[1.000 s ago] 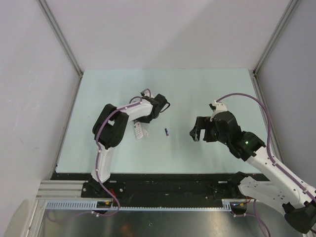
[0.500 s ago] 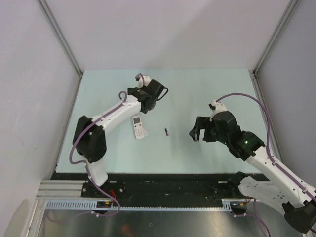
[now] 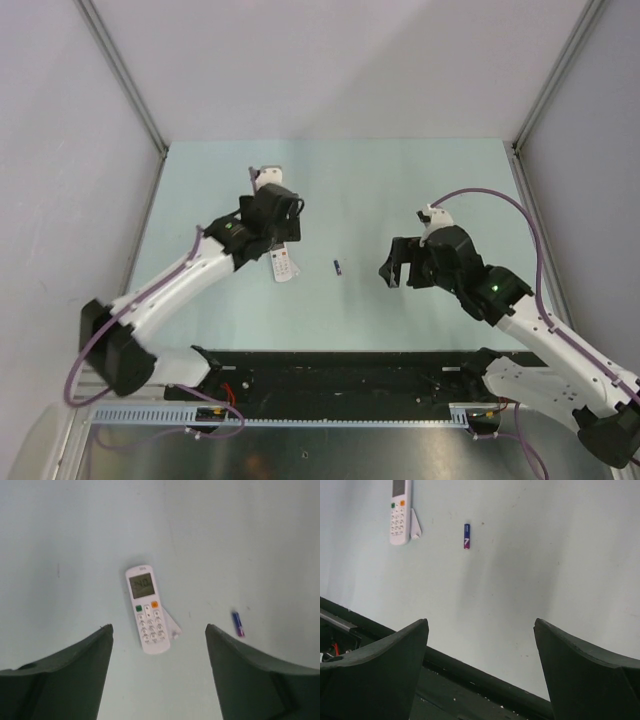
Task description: Load the batteries into the remote control
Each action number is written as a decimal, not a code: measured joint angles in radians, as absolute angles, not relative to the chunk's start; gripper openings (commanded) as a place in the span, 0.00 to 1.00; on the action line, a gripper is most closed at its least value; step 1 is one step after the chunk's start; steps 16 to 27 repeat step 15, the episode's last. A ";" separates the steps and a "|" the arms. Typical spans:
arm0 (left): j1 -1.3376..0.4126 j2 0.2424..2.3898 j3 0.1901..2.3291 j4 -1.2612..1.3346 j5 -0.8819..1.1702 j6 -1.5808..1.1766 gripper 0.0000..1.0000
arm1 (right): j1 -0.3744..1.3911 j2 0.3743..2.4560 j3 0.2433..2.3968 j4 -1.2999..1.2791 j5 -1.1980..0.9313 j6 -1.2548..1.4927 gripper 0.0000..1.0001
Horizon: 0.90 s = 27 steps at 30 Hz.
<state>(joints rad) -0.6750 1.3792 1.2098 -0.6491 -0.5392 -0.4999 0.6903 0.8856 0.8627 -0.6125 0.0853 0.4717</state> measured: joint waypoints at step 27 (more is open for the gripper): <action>-0.676 0.986 0.998 -0.503 -0.369 -0.463 1.00 | 0.709 0.851 0.861 -0.499 0.128 0.459 0.92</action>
